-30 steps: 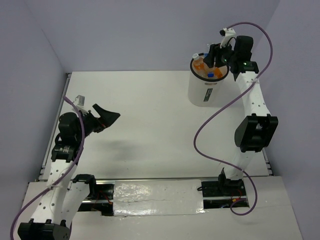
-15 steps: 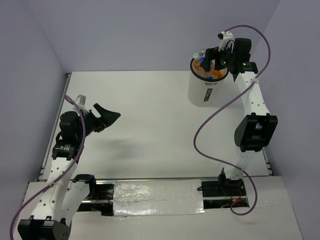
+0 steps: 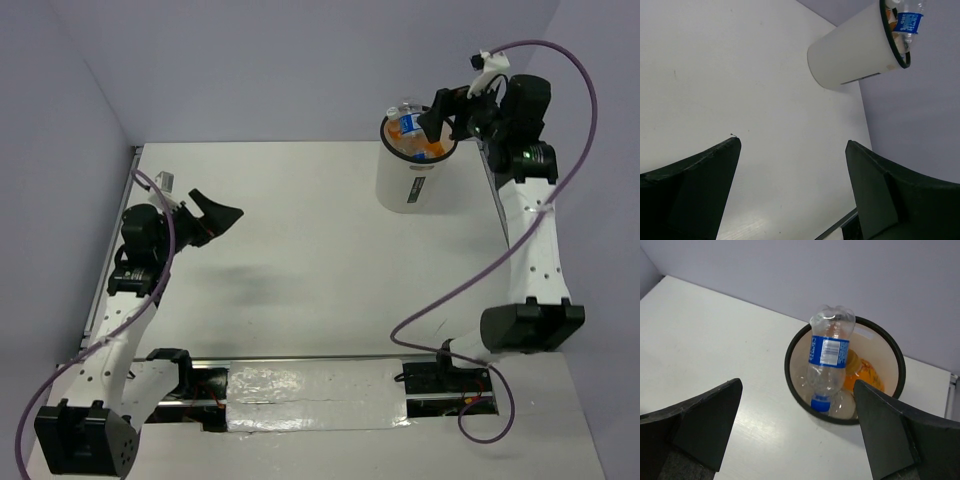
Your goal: Put the plastic bottles in the bin
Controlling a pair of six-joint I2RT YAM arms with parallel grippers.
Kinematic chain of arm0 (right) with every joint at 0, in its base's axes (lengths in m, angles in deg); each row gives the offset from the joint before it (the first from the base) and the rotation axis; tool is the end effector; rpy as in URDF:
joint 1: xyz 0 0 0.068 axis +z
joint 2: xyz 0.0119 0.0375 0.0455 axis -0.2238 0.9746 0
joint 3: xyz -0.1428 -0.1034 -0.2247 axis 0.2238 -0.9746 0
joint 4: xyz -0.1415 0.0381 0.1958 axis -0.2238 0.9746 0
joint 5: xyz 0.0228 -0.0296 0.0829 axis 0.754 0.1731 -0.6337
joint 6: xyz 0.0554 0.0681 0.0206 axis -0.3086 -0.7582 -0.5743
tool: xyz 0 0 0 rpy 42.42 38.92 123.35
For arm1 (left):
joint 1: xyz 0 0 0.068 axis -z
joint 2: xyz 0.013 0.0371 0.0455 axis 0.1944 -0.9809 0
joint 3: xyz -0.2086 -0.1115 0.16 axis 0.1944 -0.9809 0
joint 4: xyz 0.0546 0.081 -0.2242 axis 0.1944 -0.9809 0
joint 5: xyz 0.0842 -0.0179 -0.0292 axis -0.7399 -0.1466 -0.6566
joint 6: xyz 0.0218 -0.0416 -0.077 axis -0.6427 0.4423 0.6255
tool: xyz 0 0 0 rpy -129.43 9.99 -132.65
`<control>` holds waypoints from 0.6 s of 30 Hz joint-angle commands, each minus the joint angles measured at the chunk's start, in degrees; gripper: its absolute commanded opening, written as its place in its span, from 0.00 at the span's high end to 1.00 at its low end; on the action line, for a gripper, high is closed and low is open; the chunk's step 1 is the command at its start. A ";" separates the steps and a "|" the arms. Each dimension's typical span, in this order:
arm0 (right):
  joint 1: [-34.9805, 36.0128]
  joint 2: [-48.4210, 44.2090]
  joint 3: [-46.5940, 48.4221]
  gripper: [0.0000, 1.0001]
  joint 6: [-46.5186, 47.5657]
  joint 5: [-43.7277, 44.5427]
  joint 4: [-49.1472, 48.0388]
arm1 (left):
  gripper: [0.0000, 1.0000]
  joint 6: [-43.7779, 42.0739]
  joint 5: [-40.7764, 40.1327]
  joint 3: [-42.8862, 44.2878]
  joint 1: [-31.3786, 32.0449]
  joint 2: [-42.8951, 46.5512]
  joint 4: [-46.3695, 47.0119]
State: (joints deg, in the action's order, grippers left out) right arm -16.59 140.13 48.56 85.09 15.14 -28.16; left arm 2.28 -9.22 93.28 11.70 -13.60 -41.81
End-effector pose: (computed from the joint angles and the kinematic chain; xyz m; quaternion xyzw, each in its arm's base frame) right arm 0.3437 0.0145 0.4818 -0.1604 0.7567 0.1305 0.6202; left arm 0.2147 -0.0356 0.3219 -0.1709 0.7471 -0.4003 0.5024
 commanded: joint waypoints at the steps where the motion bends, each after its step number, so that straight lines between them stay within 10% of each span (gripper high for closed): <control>1: -0.47 -6.06 -4.33 0.00 -2.07 3.27 1.21 | 0.01 0.98 4.15 3.65 -0.32 -2.28 8.83; 18: -0.47 -31.12 -27.97 0.00 -4.79 13.65 0.34 | 0.01 6.52 12.95 15.70 -2.25 -13.54 16.14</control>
State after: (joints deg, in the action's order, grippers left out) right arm -16.73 113.48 22.70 81.29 27.36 -25.23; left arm 8.38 1.73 107.35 9.78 -26.98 -28.98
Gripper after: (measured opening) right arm 0.994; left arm 0.994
